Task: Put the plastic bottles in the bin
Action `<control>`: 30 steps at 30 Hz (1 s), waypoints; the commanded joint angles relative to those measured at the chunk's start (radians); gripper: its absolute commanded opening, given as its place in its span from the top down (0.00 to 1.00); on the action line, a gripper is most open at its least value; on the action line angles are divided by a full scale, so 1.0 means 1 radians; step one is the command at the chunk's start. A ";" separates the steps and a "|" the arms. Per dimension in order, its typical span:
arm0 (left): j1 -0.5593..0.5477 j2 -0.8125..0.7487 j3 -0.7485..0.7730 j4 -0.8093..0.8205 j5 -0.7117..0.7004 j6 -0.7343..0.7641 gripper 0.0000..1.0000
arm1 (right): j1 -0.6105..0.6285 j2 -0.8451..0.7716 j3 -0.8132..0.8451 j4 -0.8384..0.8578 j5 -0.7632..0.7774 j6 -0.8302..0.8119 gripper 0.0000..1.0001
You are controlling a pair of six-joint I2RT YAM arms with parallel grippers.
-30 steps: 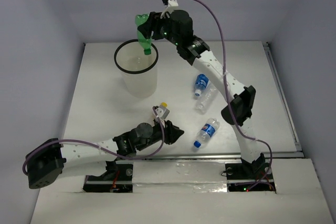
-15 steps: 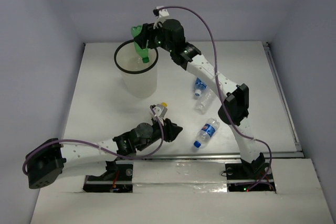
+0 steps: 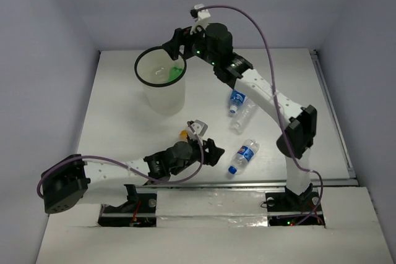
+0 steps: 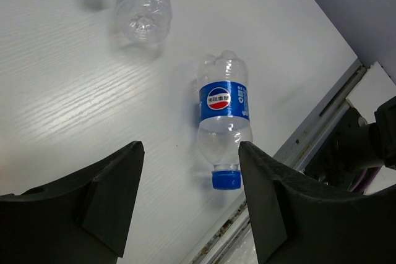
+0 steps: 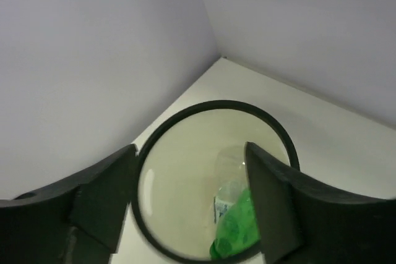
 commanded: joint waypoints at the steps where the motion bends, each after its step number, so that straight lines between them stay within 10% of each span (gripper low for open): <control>1: -0.021 0.039 0.090 -0.009 -0.031 0.061 0.40 | 0.004 -0.226 -0.124 0.180 0.023 -0.031 0.29; 4: -0.032 0.109 0.167 -0.022 -0.030 0.098 0.40 | 0.004 -0.445 -0.387 0.263 0.165 -0.040 0.81; 8: -0.041 0.250 0.263 -0.038 0.010 0.185 0.34 | 0.004 -0.728 -0.720 0.329 0.285 -0.018 0.92; 10: -0.051 0.304 0.321 -0.071 0.033 0.228 0.31 | 0.004 -0.867 -0.875 0.327 0.329 0.000 0.89; 13: -0.051 0.413 0.468 -0.143 0.071 0.285 0.29 | 0.004 -1.014 -1.035 0.288 0.432 0.023 0.40; 16: -0.060 0.516 0.536 -0.178 0.090 0.308 0.29 | 0.004 -1.105 -1.148 0.220 0.481 0.032 0.18; 30: -0.089 0.807 0.829 -0.419 -0.099 0.311 0.38 | 0.004 -1.386 -1.294 0.122 0.515 0.054 0.14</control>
